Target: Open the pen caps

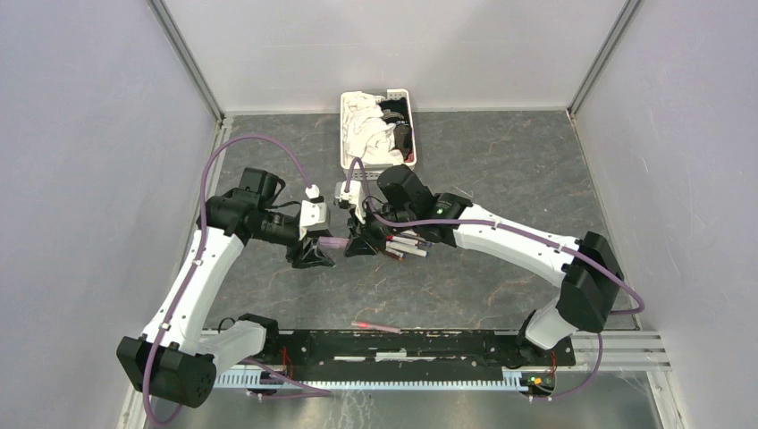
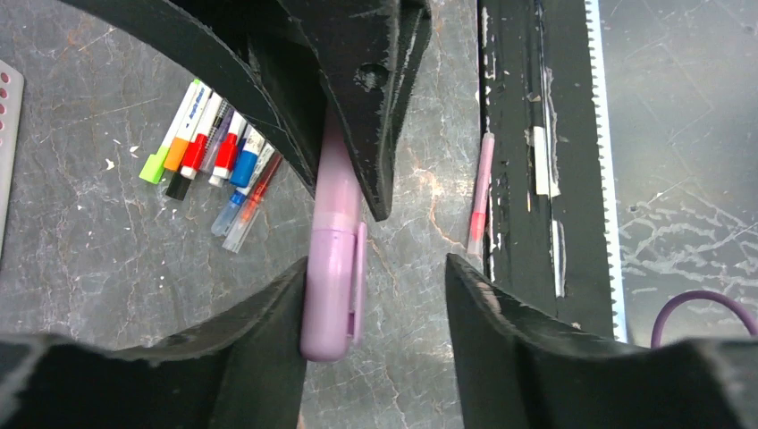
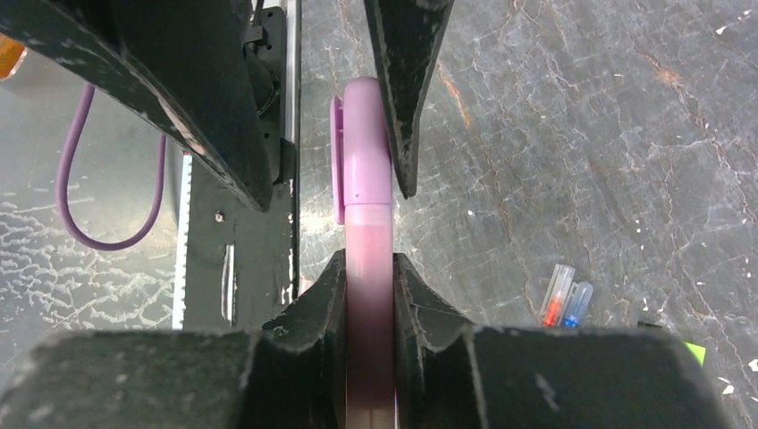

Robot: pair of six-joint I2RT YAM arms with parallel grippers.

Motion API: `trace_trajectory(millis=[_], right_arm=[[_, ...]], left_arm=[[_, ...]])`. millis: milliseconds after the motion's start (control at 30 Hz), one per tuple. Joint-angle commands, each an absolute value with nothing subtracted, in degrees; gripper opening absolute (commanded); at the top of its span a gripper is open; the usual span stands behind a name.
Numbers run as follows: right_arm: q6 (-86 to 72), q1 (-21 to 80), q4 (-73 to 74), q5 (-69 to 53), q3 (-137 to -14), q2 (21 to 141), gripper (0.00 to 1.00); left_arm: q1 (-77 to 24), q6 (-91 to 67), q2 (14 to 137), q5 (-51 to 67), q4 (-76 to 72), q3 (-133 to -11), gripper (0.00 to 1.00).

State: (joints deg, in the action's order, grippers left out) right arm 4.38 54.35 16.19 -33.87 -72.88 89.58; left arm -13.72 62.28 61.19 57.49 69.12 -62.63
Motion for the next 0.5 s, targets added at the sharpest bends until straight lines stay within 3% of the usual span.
trace_trajectory(millis=[0,133,300,467], right_arm=[[4.7,54.8,14.2,-33.8,-77.9,91.5,0.00],[4.7,55.0,15.2,-33.9,-79.7,92.9,0.00],[5.4,54.8,15.7,-31.6,-78.1,91.6,0.00],[5.9,52.8,16.4,-31.3,-74.1,88.1,0.00]], left_arm=[[-14.7,65.6,62.0,60.5,70.8,-64.5,0.58],[-14.9,65.8,62.2,59.7,70.2,-64.2,0.43],[-14.9,68.4,61.5,56.3,69.9,-63.1,0.10],[-14.9,70.1,61.5,52.0,70.0,-62.1,0.02]])
